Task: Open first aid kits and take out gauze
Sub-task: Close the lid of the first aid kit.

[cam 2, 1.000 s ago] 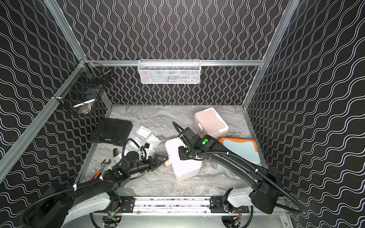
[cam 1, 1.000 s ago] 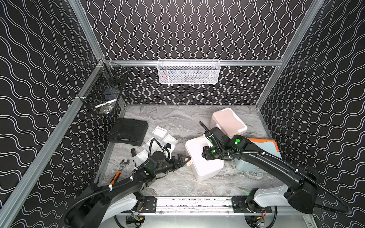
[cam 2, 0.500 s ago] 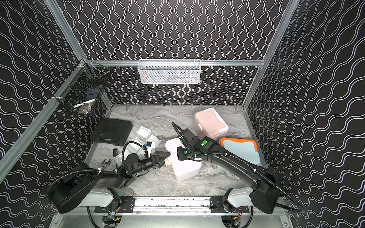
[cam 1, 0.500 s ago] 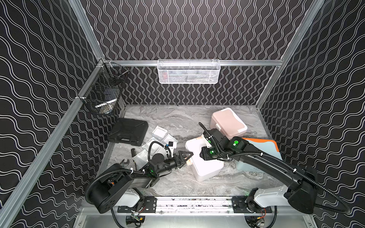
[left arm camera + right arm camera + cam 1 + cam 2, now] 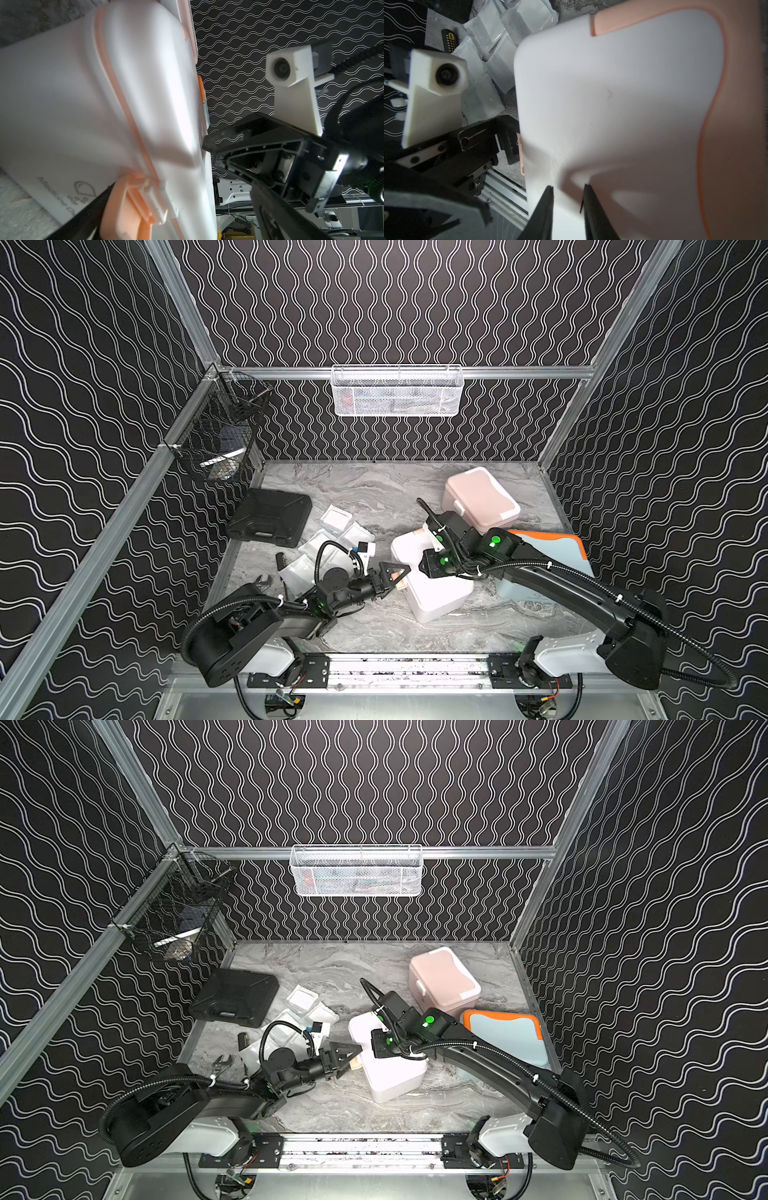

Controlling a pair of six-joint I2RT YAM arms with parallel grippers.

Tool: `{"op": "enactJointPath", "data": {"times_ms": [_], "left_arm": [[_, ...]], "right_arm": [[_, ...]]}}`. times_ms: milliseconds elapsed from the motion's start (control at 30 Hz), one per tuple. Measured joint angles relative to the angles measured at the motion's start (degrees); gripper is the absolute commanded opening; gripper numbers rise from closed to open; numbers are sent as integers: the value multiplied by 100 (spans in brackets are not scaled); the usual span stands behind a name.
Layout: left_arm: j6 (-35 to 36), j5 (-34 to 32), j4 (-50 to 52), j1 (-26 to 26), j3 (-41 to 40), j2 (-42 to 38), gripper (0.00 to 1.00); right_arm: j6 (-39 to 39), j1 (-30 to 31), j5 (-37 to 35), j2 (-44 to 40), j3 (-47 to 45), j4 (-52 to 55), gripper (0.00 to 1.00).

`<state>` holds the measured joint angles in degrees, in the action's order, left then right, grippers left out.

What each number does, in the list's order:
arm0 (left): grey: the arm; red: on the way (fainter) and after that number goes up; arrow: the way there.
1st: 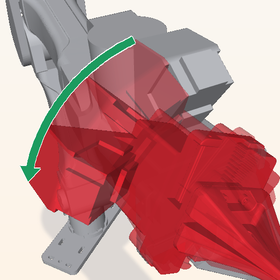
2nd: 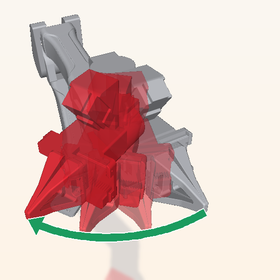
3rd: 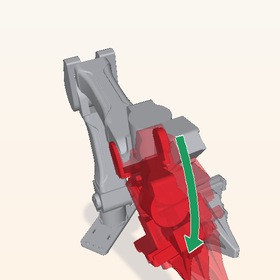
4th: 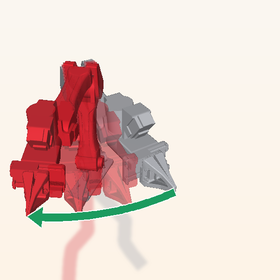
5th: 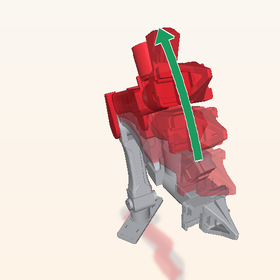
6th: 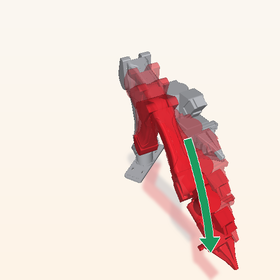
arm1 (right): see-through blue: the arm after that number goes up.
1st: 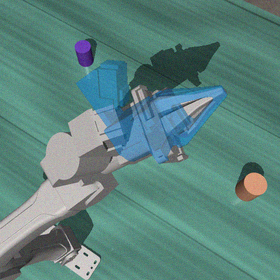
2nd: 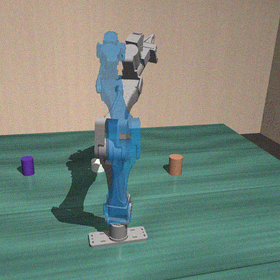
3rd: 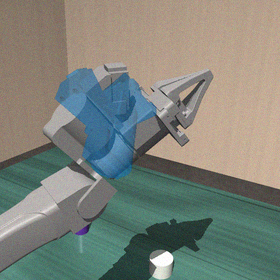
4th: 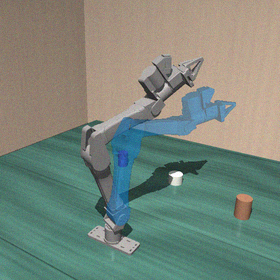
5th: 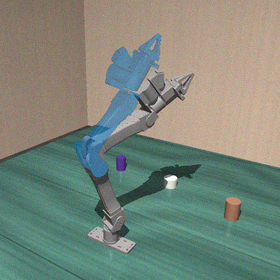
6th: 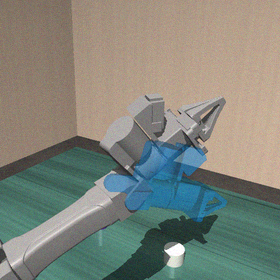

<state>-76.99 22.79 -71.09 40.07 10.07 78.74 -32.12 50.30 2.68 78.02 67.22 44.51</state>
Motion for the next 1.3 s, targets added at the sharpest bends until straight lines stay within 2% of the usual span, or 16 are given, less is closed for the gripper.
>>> {"op": "enactJointPath", "data": {"times_ms": [300, 500, 600, 733, 833, 900, 1000, 1100, 1300], "left_arm": [[-199, -70, 435, 13, -74, -907, 99], [-118, -74, 1113, 24, 59, -1650, 99], [-66, -162, 1775, 24, 87, -1989, 99], [426, -400, 3700, 94, 616, -2833, 97], [1045, -782, 5274, 247, 1355, -3364, 91], [1399, -1010, 6092, 302, 1738, -3462, 87], [1840, -1329, 7211, 350, 2188, -3359, 75], [2170, -1488, 8000, 490, 2533, -3088, 66], [2758, -1987, 8972, 964, 3407, -2385, 48]], "right_arm": [[-22, 0, 2, 7, -13, -44, 28], [-22, 4, 2, 33, 2, -72, 28], [-22, 4, 2, 37, 33, -55, 27], [-24, 4, -2, 4, 85, 103, 29], [-44, 7, -83, -122, 142, 352, 50], [-46, 9, -225, -260, 195, 455, 59], [-118, -9, -490, -498, 258, 525, 70], [-131, -160, -704, -643, 284, 562, 73], [0, -1158, -581, -824, -120, 570, 70]]}}
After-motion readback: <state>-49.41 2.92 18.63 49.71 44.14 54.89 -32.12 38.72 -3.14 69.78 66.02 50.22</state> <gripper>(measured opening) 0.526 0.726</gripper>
